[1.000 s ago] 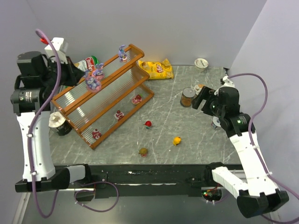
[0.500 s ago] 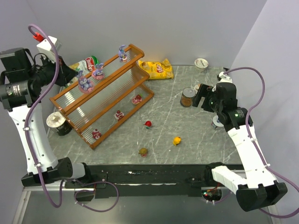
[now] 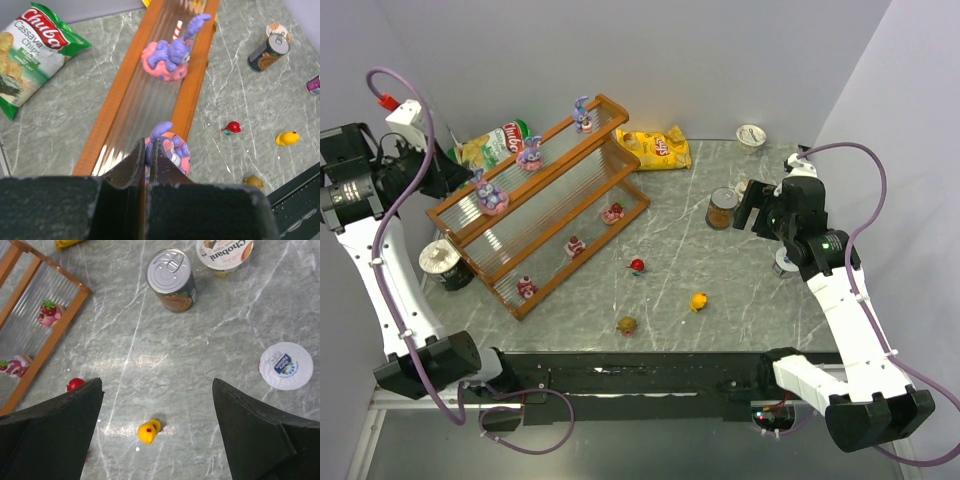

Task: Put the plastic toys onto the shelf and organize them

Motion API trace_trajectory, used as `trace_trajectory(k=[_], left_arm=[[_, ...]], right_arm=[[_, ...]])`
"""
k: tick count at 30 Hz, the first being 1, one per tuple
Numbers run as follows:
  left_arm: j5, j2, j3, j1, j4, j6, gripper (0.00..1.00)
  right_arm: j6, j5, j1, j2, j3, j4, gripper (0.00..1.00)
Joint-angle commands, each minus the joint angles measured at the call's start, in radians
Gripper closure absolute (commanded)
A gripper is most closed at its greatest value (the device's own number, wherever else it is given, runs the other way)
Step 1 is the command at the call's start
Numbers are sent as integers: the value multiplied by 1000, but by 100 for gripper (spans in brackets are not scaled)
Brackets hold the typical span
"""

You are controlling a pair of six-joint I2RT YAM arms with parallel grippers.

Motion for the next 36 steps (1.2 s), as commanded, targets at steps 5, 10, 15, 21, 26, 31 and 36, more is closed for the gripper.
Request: trace_trajectory(k=[5, 10, 15, 21, 26, 31, 36], left_arm=[[141, -13, -55, 78, 80, 53, 99], [187, 6, -31, 104, 34, 105, 99], [241, 95, 32, 136, 0, 103, 99], [245, 128, 47, 167, 3, 100, 99], [238, 137, 56, 175, 6, 93, 99], [219, 129, 61, 176, 17, 83, 99], [204, 121, 53, 176, 14, 85, 99]], right_arm=[[-59, 86, 2, -14, 4, 52, 3], [-84, 110, 2, -34, -10, 55, 3], [-97, 136, 2, -48, -22, 63, 3], [-97, 138, 0, -45, -22, 64, 3], [-105, 161, 2, -42, -22, 69, 2], [-99, 144, 2, -53, -40, 80, 3], [-103, 147, 2, -57, -48, 92, 3]])
